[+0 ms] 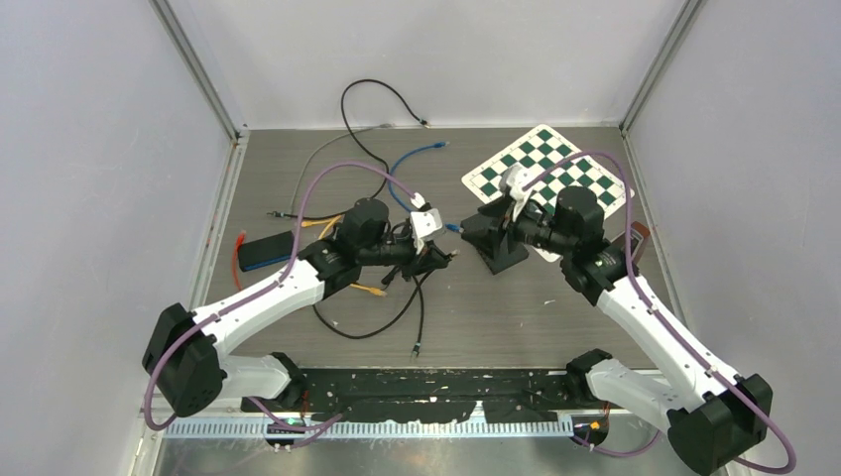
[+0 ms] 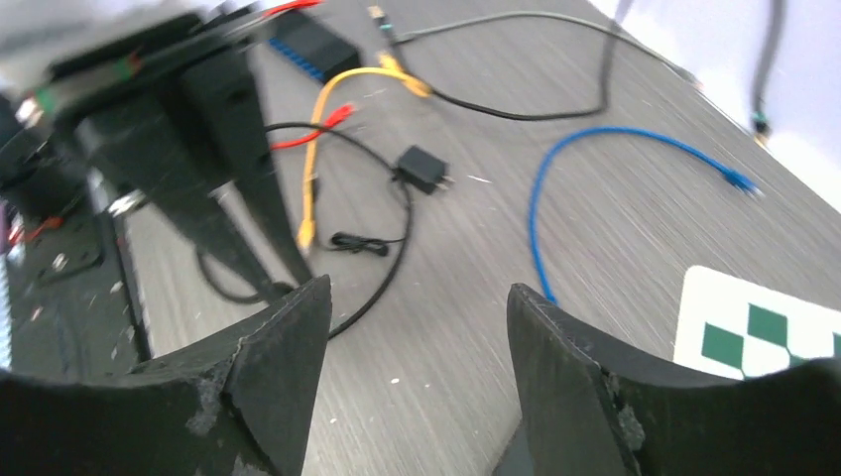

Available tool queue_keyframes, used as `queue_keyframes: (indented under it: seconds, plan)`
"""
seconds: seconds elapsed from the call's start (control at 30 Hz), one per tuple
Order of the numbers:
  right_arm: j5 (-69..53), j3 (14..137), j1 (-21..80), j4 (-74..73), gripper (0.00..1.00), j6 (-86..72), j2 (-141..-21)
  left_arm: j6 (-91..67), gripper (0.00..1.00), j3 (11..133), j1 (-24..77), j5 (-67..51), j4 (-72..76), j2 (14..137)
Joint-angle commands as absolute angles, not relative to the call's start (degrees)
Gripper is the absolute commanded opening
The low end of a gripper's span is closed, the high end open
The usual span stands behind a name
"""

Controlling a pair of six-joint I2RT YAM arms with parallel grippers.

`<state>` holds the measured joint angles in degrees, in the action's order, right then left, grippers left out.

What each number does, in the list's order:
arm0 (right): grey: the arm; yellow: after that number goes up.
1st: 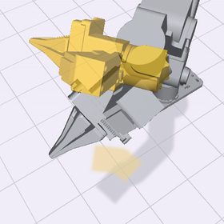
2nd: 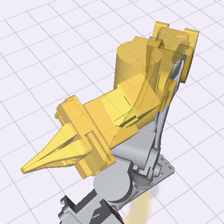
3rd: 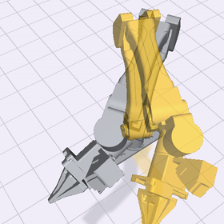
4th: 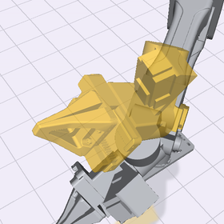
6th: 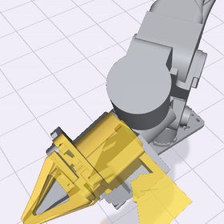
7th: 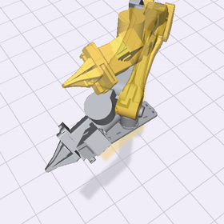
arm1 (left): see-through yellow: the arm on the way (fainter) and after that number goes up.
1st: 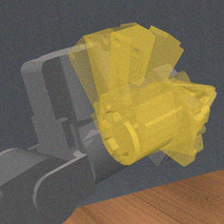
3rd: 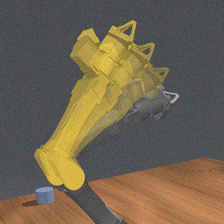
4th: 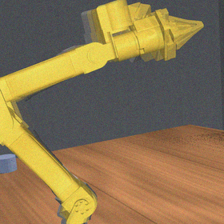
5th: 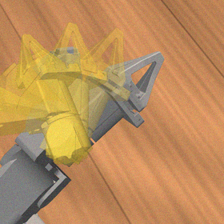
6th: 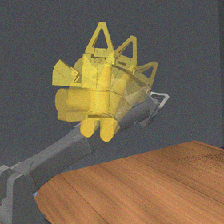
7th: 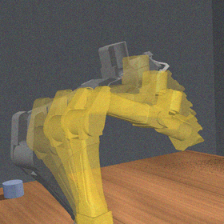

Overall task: Insert the plug into the switch port
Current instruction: Pick up the connector from the center of the board, then insert the connector into the switch port.

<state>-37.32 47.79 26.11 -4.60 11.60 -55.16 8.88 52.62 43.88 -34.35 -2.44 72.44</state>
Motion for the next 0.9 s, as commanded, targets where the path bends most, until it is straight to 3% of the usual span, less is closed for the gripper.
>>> queue_keyframes:
  seconds: [0.0, 0.27, 0.5, 0.87]
  plan:
    - [-23.7, 52.0, 22.0, 0.0, 0.72, -1.0, -59.2, 6.3, 0.00, 51.1, 44.0, -21.2, 1.0, 73.9]
    - [-19.4, 58.7, 11.1, -7.0, 0.66, -7.1, -76.9, 2.0, 0.00, 51.2, 44.0, -5.6, -3.1, 79.2]
    - [-18.4, 64.8, 9.2, -14.7, 0.66, -3.7, -89.4, 0.4, 0.00, 50.7, 44.1, -4.1, -3.8, 83.5]
    - [-20.2, 68.8, 9.0, -18.4, 0.67, 0.8, -99.4, -3.3, 0.00, 50.4, 46.5, -2.8, -4.0, 85.7]
